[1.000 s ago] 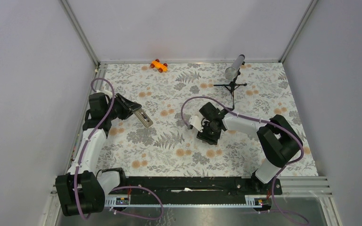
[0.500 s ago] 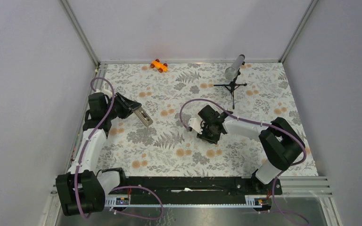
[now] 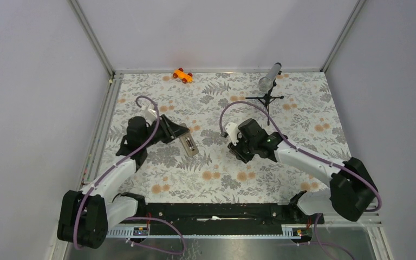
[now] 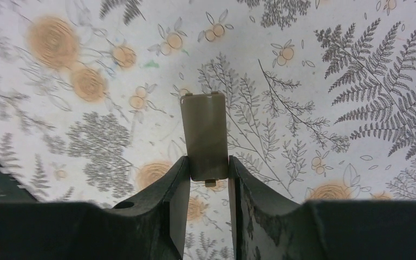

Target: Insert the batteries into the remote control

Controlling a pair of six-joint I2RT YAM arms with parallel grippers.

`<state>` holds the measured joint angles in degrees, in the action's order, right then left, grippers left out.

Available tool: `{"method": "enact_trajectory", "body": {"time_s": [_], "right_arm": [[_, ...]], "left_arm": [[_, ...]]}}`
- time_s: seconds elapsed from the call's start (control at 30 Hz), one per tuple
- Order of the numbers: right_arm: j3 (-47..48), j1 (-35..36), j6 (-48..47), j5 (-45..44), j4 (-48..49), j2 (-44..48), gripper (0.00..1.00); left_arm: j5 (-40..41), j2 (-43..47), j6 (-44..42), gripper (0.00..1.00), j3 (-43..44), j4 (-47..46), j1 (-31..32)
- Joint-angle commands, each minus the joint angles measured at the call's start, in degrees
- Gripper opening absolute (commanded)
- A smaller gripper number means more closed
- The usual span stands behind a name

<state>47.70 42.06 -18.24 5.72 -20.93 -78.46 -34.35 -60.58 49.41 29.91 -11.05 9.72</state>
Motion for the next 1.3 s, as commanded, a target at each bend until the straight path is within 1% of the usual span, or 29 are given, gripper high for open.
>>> {"method": "enact_trajectory", "body": {"time_s": [0.0, 0.03, 0.13, 0.3, 0.47, 0.53, 0.67, 0.83, 0.93, 1.03, 1.27], "right_arm": [[1.08, 0.53, 10.35, 5.45, 0.88, 6.71, 0.32], [0.63, 0.48, 11.39, 7.73, 1.48, 8.19, 0.32], [-1.32, 0.50, 14.98, 8.59, 4.90, 12.18, 0.32], [-2.04, 0.65, 19.20, 12.17, 9.30, 15.71, 0.32], [-3.52, 1.45, 20.36, 11.84, 14.57, 18.21, 0.33], [-3.33, 1.84, 20.98, 10.99, 14.94, 18.31, 0.34], [2.53, 2.29, 25.98, 9.96, 10.06, 14.37, 0.34], [10.28, 2.31, 32.60, 7.44, 2.41, 9.59, 0.34], [11.65, 2.30, 33.21, 6.50, 1.78, 9.17, 0.34], [13.55, 2.31, 33.09, 6.33, -0.90, 7.67, 0.34], [14.17, 2.31, 33.42, 6.77, -3.63, 5.88, 0.33]], "left_arm": [[1.41, -1.70, 1.57, 0.00, -4.58, -24.19, 6.19], [2.85, -2.37, 1.83, 0.00, -5.09, -26.08, 7.62], [5.05, -4.99, 2.54, 0.00, -5.23, -28.65, 10.01], [6.29, -7.42, 3.45, 0.00, -4.46, -31.96, 13.00], [8.92, -9.25, 3.30, 0.00, -2.32, -32.61, 16.46], [10.70, -9.45, 3.72, 0.00, -2.25, -33.38, 17.59], [17.54, -10.76, 7.08, 0.00, -2.35, -38.16, 19.97], [19.66, -13.42, 6.96, 0.00, 0.11, -38.54, 22.79], [20.71, -14.15, 7.56, 0.00, -0.29, -39.65, 23.53], [21.26, -14.75, 7.88, 0.00, -0.07, -40.14, 24.09], [21.75, -16.40, 7.99, 0.00, 1.44, -40.09, 25.50]]}}
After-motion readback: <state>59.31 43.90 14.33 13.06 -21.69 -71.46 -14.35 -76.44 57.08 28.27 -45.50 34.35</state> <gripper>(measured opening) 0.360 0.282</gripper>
